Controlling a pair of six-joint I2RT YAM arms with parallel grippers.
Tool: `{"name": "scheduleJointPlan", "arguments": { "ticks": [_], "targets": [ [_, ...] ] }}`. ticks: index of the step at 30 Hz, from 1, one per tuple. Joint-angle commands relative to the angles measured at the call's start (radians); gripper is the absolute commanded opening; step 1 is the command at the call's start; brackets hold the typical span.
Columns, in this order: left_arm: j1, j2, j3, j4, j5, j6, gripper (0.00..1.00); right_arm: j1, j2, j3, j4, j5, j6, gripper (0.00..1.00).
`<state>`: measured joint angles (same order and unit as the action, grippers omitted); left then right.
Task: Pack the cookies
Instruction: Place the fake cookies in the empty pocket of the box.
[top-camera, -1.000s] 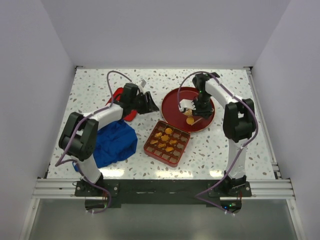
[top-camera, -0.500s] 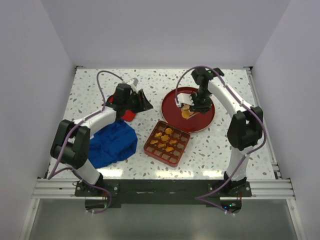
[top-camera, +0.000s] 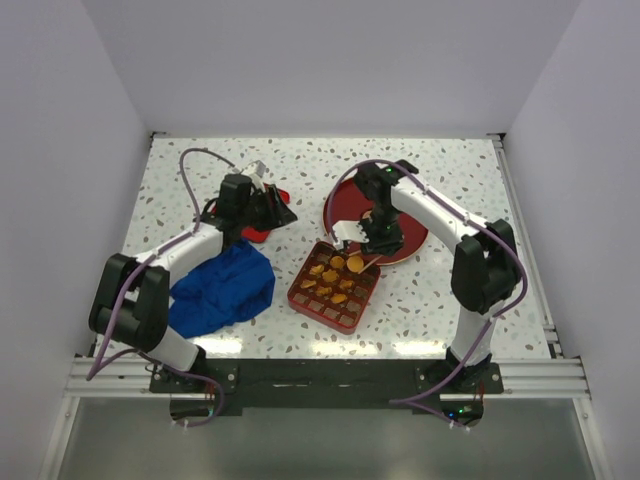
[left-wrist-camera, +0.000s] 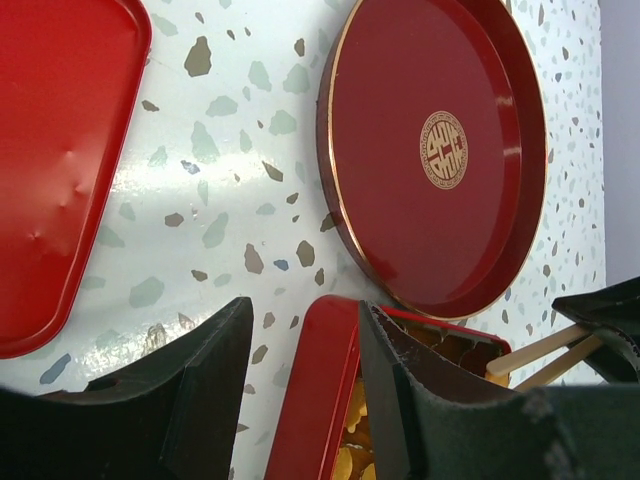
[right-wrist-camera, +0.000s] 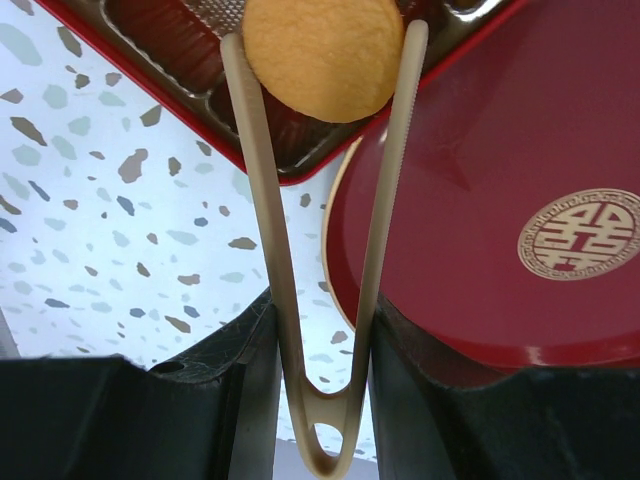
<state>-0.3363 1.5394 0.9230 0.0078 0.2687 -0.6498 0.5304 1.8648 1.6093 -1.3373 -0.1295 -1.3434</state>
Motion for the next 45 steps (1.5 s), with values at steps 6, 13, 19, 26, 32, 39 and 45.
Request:
{"name": "scheduleJointPlan", "arguments": {
  "ticks": [6, 13, 19, 26, 32, 39, 45],
  "targets": [
    [0.017, -0.056, -0.032, 0.052, -0.010, 0.012, 0.52, 0.013, -0.029, -0.022, -0.036, 0.024, 0.035, 0.31],
    [0.020, -0.067, -0.044, 0.052, -0.010, 0.010, 0.52, 0.019, -0.003, -0.006, -0.020, 0.037, 0.052, 0.36],
    [0.026, -0.070, -0.052, 0.057, -0.009, 0.007, 0.52, 0.023, 0.008, -0.002, -0.010, 0.041, 0.058, 0.39],
    [0.029, -0.070, -0.052, 0.058, -0.006, 0.007, 0.52, 0.028, 0.020, 0.004, 0.001, 0.036, 0.081, 0.41],
    [0.033, -0.068, -0.052, 0.061, -0.002, 0.007, 0.52, 0.029, 0.037, 0.027, 0.009, 0.025, 0.101, 0.42],
    [0.037, -0.071, -0.055, 0.061, 0.001, 0.009, 0.52, 0.034, 0.048, 0.049, 0.016, 0.010, 0.122, 0.42],
    [0.040, -0.068, -0.053, 0.064, 0.004, 0.009, 0.52, 0.037, 0.048, 0.049, 0.023, 0.004, 0.133, 0.43]
  ]
}}
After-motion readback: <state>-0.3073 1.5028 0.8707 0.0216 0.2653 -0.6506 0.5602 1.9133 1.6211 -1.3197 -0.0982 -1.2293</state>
